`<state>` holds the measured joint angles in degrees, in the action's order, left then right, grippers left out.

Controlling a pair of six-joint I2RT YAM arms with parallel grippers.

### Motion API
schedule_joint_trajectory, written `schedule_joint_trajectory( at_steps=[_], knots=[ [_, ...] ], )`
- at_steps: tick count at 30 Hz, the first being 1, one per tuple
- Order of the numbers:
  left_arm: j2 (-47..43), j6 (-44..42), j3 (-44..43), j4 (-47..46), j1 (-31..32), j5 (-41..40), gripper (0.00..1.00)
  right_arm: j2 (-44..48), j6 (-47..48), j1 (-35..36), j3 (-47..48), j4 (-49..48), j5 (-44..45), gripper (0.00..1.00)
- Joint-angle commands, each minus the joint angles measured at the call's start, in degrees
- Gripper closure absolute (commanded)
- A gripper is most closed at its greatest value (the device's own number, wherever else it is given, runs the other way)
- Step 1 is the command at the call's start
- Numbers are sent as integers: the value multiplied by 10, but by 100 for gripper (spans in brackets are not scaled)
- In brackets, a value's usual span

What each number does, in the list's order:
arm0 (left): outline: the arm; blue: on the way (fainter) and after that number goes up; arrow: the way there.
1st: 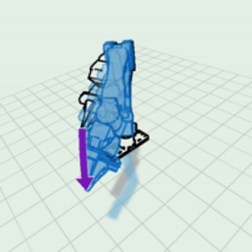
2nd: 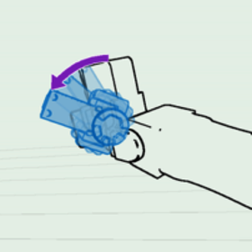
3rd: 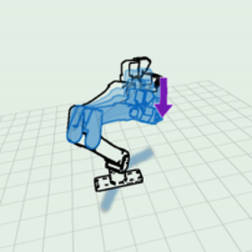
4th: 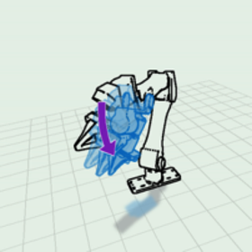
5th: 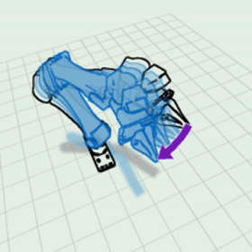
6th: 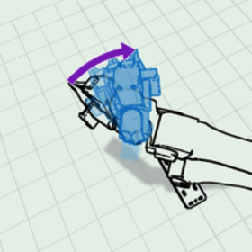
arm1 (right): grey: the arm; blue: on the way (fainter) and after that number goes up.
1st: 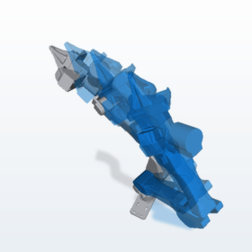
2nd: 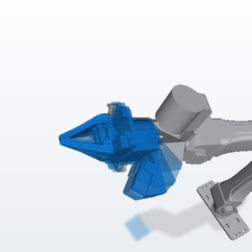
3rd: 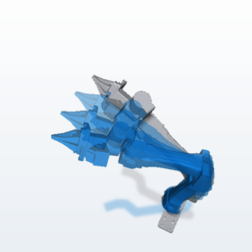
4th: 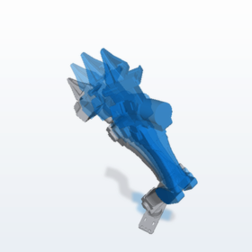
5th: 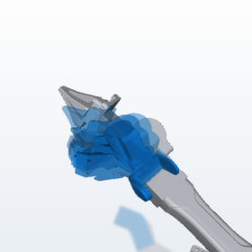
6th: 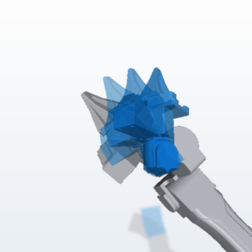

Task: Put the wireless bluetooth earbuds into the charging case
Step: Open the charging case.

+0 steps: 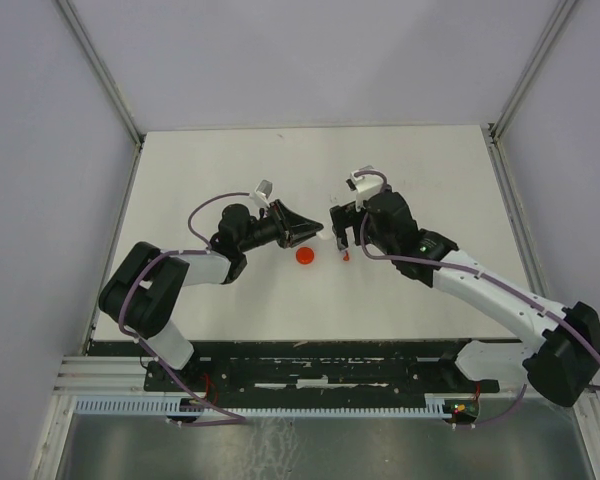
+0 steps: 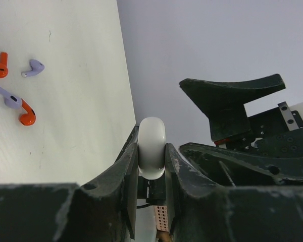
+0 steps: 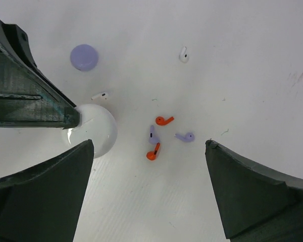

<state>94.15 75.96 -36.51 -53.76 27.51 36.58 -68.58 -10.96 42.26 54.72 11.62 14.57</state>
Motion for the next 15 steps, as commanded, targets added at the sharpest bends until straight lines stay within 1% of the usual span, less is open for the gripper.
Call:
schedule_joint_trajectory(
  at_steps=[1,8,15],
  knots=[
    [-7,-9,3,-32,4,-10,97,-37,-11,-1,28,9,21,0],
    [-13,-9,5,-32,4,-11,97,-71,-15,-2,35,7,16,0],
    [-11,-5,5,-37,4,-8,97,-81,-21,-6,33,-11,18,1]
  ],
)
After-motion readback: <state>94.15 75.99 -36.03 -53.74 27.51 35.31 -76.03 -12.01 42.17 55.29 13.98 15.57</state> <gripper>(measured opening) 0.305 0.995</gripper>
